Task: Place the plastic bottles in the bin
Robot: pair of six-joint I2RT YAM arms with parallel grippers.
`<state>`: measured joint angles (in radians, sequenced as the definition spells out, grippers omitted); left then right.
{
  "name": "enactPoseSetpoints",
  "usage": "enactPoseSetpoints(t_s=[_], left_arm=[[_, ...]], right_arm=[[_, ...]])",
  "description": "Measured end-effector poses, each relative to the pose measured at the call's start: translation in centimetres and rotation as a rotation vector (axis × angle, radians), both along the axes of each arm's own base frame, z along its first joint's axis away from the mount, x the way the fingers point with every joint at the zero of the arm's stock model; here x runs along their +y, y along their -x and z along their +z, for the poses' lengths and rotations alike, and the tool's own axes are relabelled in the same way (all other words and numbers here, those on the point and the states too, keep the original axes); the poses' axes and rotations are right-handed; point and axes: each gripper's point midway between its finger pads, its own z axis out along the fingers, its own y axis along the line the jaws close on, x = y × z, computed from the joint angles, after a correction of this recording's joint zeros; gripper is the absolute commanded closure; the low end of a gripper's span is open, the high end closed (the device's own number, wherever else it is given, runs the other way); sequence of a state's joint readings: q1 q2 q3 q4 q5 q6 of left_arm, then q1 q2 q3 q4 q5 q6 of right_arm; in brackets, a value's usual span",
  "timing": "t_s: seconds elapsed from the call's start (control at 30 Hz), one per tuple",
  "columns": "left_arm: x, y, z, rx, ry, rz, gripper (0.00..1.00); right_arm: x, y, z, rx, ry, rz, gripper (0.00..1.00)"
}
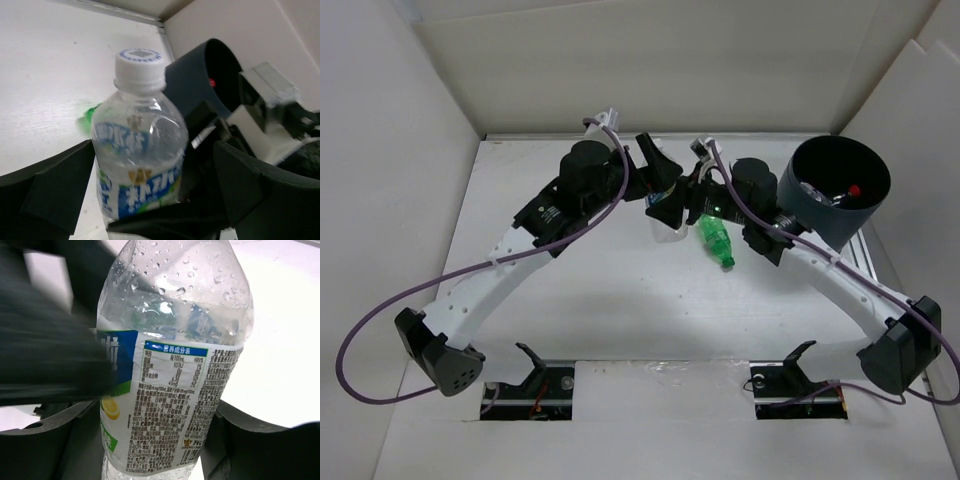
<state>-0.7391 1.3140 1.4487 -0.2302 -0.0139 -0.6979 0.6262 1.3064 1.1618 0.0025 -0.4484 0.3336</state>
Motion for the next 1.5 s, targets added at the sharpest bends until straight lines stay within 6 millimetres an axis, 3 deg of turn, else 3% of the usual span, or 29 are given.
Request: enactPoseSetpoints(t_s=[0.1, 0.2, 0.37, 0.5, 0.6, 0.7, 0.73, 0.77, 0.8, 0.83, 0.87, 1.03, 1.2, 1.37, 1.5], left_arm=[[0.0, 0.6, 1.6, -0.030, 0.042, -0.006, 0.00], [0.3, 0.9, 2.7, -0.052, 0.068, 0.002, 0.00], [0.9, 0.8, 2.9, -0.064, 0.071, 0.031, 0.00], [0.8, 0.6, 1.8, -0.061, 0.053, 0.033, 0.00], [0.0, -0.1, 0.3, -0.046, 0.023, 0.019, 0.00], [-1.5, -1.2, -1.7, -0.020, -0.008, -0.006, 0.00], [-2.7, -2.1, -3.4, 0.013, -0.040, -0.015, 0.00], [-3.6, -2.8, -4.5, 0.033, -0.059, -0.024, 0.00], [-4.7, -3.4, -5.6, 0.053, -0.078, -0.033, 0.00], [-5.7, -3.9, -7.0, 0.075, -0.102, -0.042, 0.00], [-6.7, -4.4, -8.3, 0.098, -0.125, -0.055, 0.00], [-9.8, -5.5, -13.9, 0.196, -0.212, -0.099, 0.00], [-11.3, -6.6, -16.8, 0.251, -0.256, -0.106, 0.00], [-12.9, -8.1, -18.4, 0.273, -0.270, -0.107, 0.00], [-14.2, -8.7, -21.1, 0.331, -0.294, -0.099, 0.00]], right_arm=[[-1.4, -1.5, 0.0, 0.004, 0.003, -0.063, 1.00], [-5.0, -4.1, 0.0, 0.018, 0.022, -0.213, 1.00], [-14.8, -9.5, 2.7, 0.001, 0.054, -0.611, 1.00], [-23.4, -11.6, 5.6, -0.041, 0.066, -0.944, 0.98], [-29.3, -12.2, 5.7, -0.037, 0.104, -1.176, 0.98], [-34.4, -12.6, 4.5, 0.010, 0.158, -1.369, 0.95], [-35.9, -12.6, 3.7, 0.036, 0.182, -1.424, 0.92], [-37.2, -12.5, 2.8, 0.063, 0.208, -1.476, 0.80], [-38.4, -12.4, 2.0, 0.088, 0.233, -1.520, 0.39], [-39.2, -12.2, 1.3, 0.110, 0.258, -1.554, 0.11], [-39.8, -11.9, 0.7, 0.129, 0.273, -1.584, 0.00], [-41.3, -10.6, 0.3, 0.153, 0.317, -1.675, 0.00], [-41.8, -9.7, 1.6, 0.148, 0.312, -1.723, 0.00], [-40.1, -7.7, 3.9, 0.099, 0.249, -1.680, 0.00], [-38.8, -5.0, 5.4, 0.046, 0.173, -1.627, 0.00]])
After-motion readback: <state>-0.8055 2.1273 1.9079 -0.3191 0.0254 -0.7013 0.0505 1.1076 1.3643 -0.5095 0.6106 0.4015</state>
